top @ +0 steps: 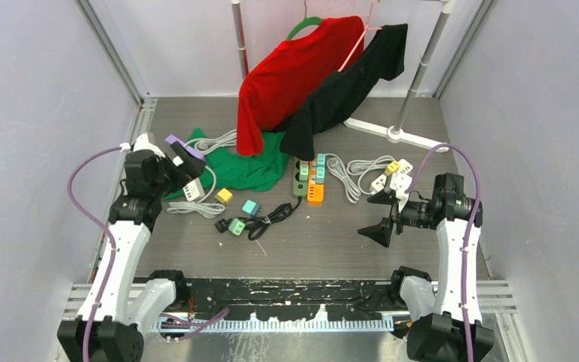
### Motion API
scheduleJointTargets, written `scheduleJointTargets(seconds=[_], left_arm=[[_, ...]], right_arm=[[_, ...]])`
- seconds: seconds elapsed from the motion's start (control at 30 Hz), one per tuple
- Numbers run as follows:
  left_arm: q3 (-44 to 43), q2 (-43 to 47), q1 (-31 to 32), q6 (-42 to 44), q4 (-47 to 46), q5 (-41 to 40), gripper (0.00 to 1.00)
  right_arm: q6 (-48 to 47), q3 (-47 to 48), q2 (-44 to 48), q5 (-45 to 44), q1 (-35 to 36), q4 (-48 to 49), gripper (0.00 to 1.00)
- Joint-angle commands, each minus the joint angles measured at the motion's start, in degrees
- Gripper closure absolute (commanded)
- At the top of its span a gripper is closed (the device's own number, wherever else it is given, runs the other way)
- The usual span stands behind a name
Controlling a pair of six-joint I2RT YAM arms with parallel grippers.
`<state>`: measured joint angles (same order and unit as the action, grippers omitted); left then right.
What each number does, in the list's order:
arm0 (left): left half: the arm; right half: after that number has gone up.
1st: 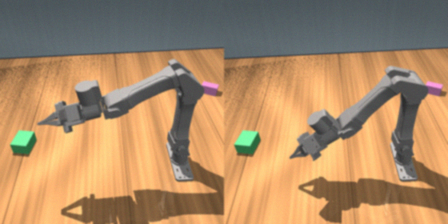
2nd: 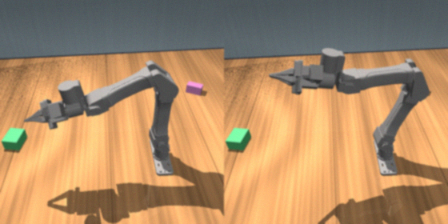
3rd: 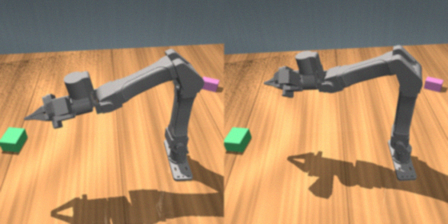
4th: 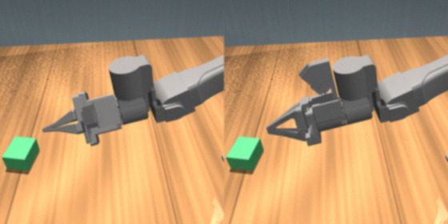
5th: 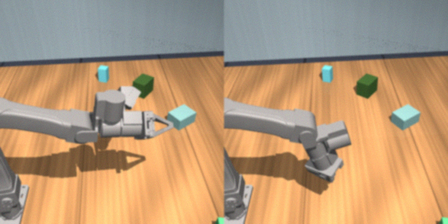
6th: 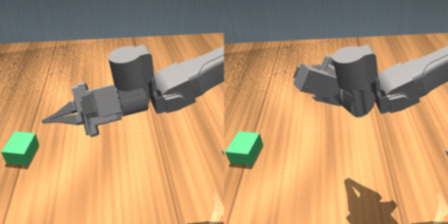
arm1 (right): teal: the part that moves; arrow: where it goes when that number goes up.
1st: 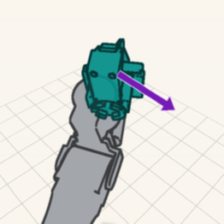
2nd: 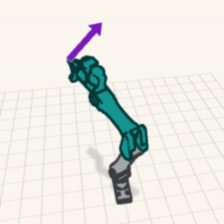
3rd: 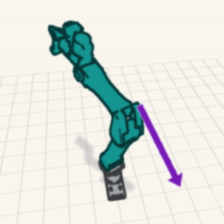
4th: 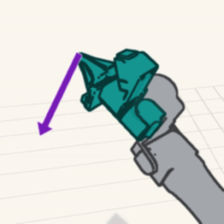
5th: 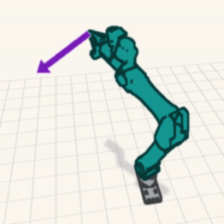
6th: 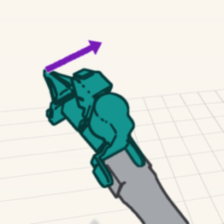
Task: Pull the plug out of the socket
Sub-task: Place the socket at the center of the board.
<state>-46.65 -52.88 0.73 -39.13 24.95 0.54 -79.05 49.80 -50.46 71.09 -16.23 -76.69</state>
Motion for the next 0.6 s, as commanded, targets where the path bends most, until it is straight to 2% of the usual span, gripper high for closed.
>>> scheduleJointTargets(seconds=[0.0,0.07,0.17,0.3,0.37,0.57], left_arm=[[-1.2,5.7,-0.1,11.4,-5.3,23.4,0.00],[-1.7,6.8,1.1,14.6,-7.0,31.1,0.00],[-2.1,8.1,5.4,20.2,-5.2,33.5,0.00],[0.3,12.3,13.7,29.7,0.4,23.0,0.00],[2.9,16.7,17.0,31.4,1.4,18.2,0.00],[8.7,28.0,19.3,32.9,-2.6,15.9,0.00]], right_arm=[[4.1,-0.4,0.9,2.9,-3.1,4.1,0.00],[5.1,-0.3,0.7,3.5,-5.1,4.3,0.00],[5.5,-0.2,0.9,3.8,-7.8,4.2,0.00],[6.5,0.3,1.5,4.1,-11.0,4.0,0.00],[8.0,0.2,1.8,4.9,-12.9,4.8,0.00],[21.0,-0.7,0.1,5.5,-17.5,14.3,0.00]])
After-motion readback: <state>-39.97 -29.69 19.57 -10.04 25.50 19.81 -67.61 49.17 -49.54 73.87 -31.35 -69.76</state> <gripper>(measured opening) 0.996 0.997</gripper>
